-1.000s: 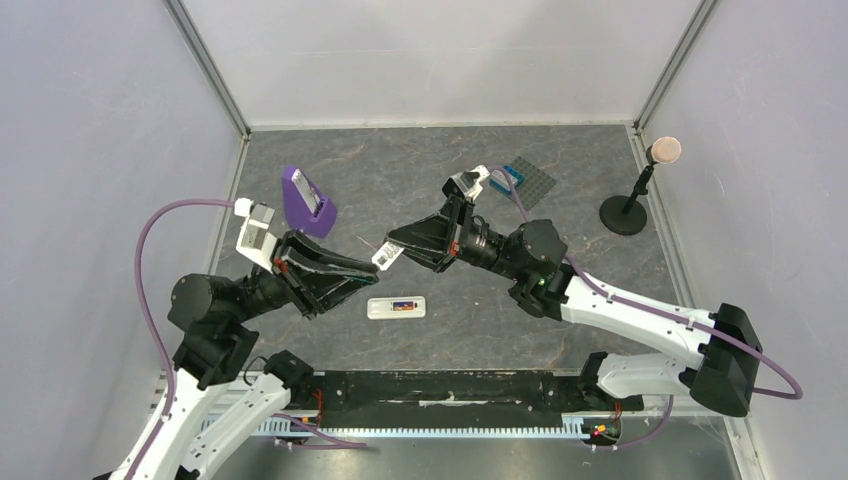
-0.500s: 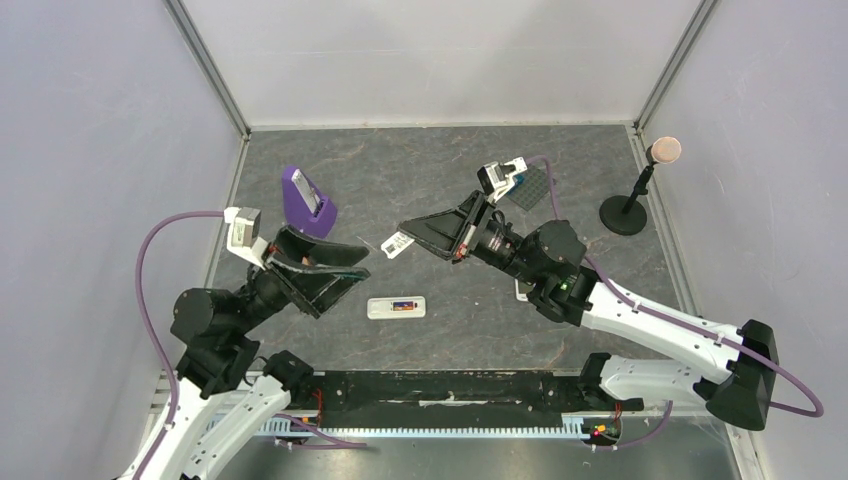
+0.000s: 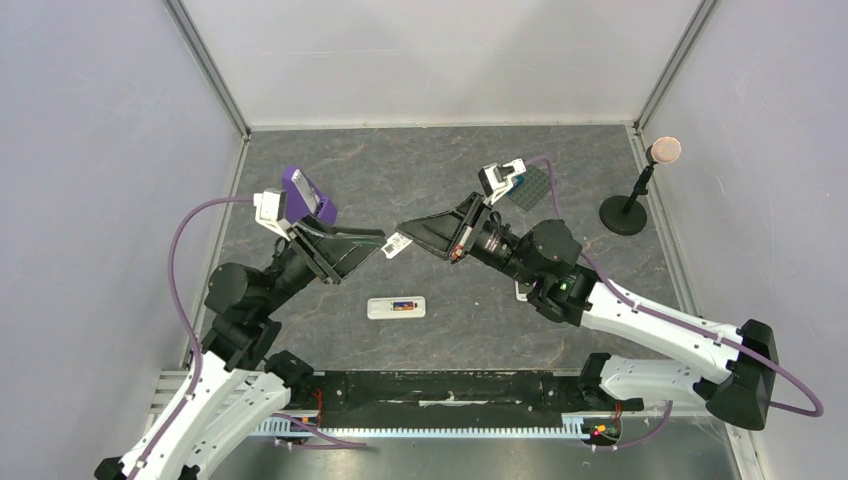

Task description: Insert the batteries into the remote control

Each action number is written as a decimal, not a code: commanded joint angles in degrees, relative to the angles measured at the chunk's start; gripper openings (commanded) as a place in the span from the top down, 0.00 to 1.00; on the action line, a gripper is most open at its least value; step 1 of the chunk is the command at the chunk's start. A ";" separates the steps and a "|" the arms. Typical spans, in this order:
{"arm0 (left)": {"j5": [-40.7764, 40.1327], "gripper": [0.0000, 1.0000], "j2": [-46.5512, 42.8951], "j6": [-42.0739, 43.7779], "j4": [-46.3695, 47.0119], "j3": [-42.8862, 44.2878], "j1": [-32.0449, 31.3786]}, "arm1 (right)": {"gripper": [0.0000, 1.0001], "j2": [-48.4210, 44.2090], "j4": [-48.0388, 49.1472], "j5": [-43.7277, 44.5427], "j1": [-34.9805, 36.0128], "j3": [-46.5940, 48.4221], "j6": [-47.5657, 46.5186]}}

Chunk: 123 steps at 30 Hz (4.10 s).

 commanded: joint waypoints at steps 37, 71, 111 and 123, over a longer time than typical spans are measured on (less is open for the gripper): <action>2.87 0.98 3.95 -0.97 -4.19 1.87 -0.01 | 0.57 -1.19 -6.23 3.42 -0.86 1.52 -10.68; 20.09 0.98 10.70 5.60 -15.67 10.05 0.00 | 0.66 1.03 -33.10 -36.89 -12.89 11.17 -36.31; -15.75 0.26 6.15 3.82 -43.43 -2.68 0.00 | 1.00 5.79 -8.10 -18.39 -9.02 -21.45 -21.34; -25.53 0.31 11.57 1.05 -39.33 -11.85 0.60 | 1.00 25.78 4.89 -15.47 -7.79 -17.59 -16.61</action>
